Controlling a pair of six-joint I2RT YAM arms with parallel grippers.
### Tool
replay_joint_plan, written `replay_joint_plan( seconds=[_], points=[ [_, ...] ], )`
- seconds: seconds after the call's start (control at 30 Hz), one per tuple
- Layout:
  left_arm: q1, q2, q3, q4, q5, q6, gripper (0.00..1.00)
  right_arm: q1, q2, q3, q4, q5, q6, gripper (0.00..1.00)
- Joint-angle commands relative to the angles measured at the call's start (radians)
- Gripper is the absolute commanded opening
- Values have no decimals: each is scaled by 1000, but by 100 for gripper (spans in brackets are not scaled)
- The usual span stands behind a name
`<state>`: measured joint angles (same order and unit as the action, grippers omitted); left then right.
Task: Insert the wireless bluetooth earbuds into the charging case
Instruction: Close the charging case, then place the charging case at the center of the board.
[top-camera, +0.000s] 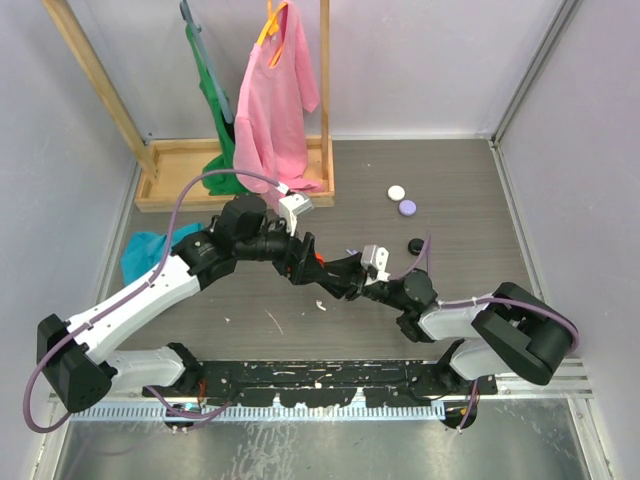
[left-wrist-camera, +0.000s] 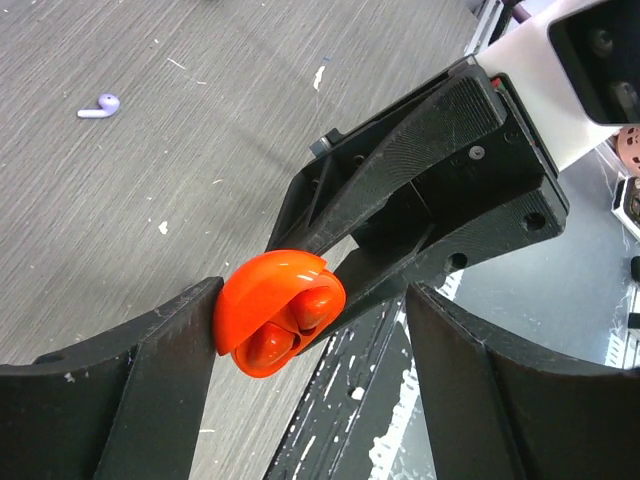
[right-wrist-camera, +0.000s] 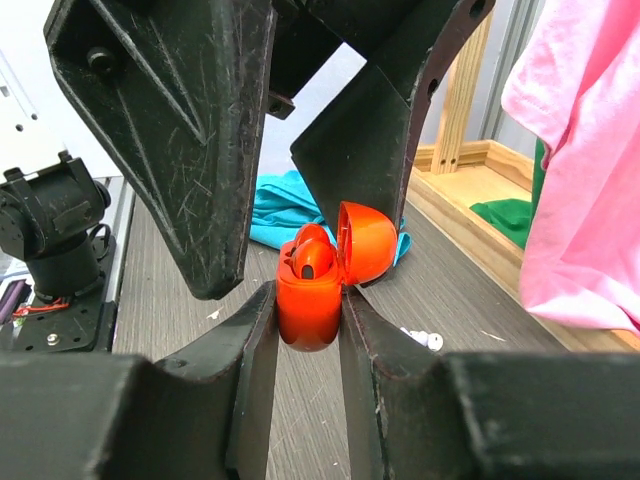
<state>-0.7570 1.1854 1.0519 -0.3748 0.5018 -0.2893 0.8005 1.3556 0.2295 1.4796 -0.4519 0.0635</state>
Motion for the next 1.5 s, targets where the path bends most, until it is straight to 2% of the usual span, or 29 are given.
replay_joint_plan(
  seconds=[0.0, 0.3, 0.43, 0.53, 0.6, 0.73, 0.93, 1.2, 1.4, 1.47],
  points=[
    [4, -31, 54, -2, 64, 36, 73, -16, 16, 39, 38, -8, 36, 4],
    [5, -84, 41, -30, 63, 43, 72, -50, 32, 65, -43, -5, 118, 4],
    [4, -115, 31, -56, -44, 44, 75, -68, -12, 60, -142, 36, 162, 4],
    [6, -135, 31, -121, -214, 45, 77, -87, -99, 64, -361, 140, 196, 3],
    [8, -155, 20, -158, -329, 48, 78, -100, -167, 90, -580, 233, 195, 2],
    [36, -197, -12, -198, -520, 53, 89, -172, -265, 129, -925, 327, 250, 2],
    [115, -247, -27, -265, -668, 15, 99, -327, -332, 128, -1165, 368, 395, 2],
    [182, -377, -54, -316, -695, -2, 98, -503, -241, 105, -1280, 358, 483, 3],
    [248, -380, -79, -351, -661, -28, 98, -598, -143, 112, -1275, 354, 489, 8],
    [281, -370, -77, -361, -628, -27, 98, -626, -116, 117, -1280, 354, 489, 14]
  ],
)
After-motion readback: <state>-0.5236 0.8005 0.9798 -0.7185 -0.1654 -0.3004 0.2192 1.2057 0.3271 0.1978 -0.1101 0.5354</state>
